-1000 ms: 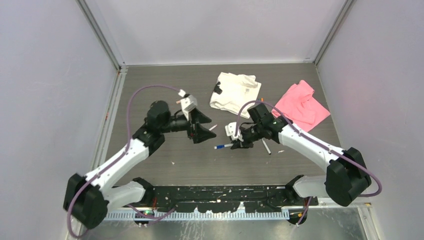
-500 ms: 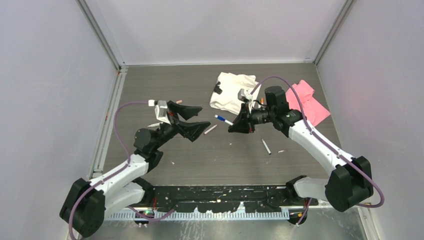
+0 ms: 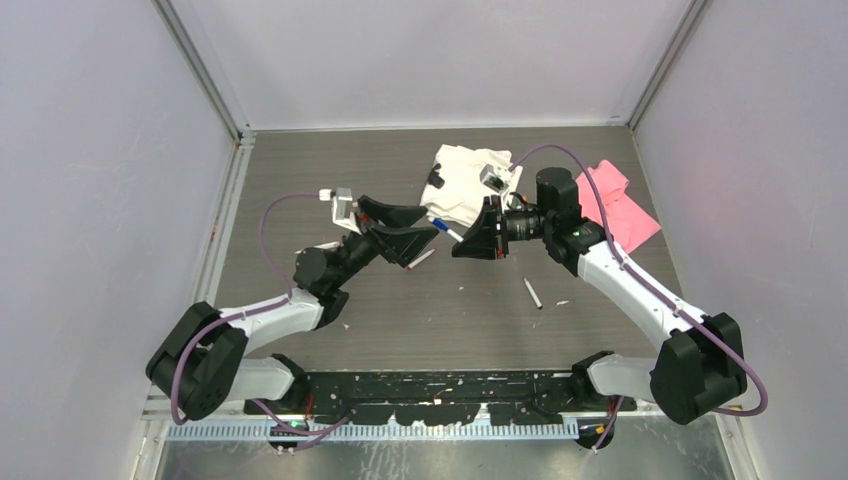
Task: Insert the pens into the pen caps
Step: Press the pen cap onto the pen.
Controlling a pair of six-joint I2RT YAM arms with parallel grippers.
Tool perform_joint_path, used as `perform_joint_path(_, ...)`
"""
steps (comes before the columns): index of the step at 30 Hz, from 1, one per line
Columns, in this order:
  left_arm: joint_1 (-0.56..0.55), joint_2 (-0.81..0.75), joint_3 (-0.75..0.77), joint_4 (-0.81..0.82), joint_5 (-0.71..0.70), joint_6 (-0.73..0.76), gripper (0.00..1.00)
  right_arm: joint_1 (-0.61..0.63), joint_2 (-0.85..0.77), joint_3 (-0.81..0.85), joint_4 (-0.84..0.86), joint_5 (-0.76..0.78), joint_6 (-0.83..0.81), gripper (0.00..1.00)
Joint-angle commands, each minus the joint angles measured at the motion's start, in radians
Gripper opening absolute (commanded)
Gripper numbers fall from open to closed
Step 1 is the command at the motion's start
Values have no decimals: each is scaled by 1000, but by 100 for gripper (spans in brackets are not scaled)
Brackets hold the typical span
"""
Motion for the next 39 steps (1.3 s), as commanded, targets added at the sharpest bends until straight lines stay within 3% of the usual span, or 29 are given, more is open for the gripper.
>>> perform_joint_path(1,-26,25,50,90,-27,23,74,-1,-6,-4,87,-29,62,1)
perform_joint_path(5,-37,46,63,91,-33,11,65,-1,-8,-6,91,-26,66,1)
perform_joint_path(19,-71,72,78,77,-112,1,55,-1,-2,-12,93,-10,64,1)
perform_joint_path(24,-75,77,94,51,-110,-3,46,-2,-2,-12,94,-10,65,1)
perform_joint_path(26,-78,79,102,36,-104,-5,34,-1,-1,-12,94,-8,64,1)
perform_joint_path(29,-81,89,113,27,-79,-14,23,-1,-2,-13,94,-5,62,1)
perform_joint_path(30,-83,95,118,21,-65,-19,12,-1,-3,-13,94,-2,60,1)
perform_joint_path(32,-83,107,131,3,-30,-32,2,-1,-6,-15,94,3,55,1)
perform_joint_path(37,-97,153,125,-12,56,-72,1,-3,-17,-23,121,46,72,1)
perform_joint_path(39,-122,175,104,-4,37,-71,1,-7,-12,-43,227,58,162,1)
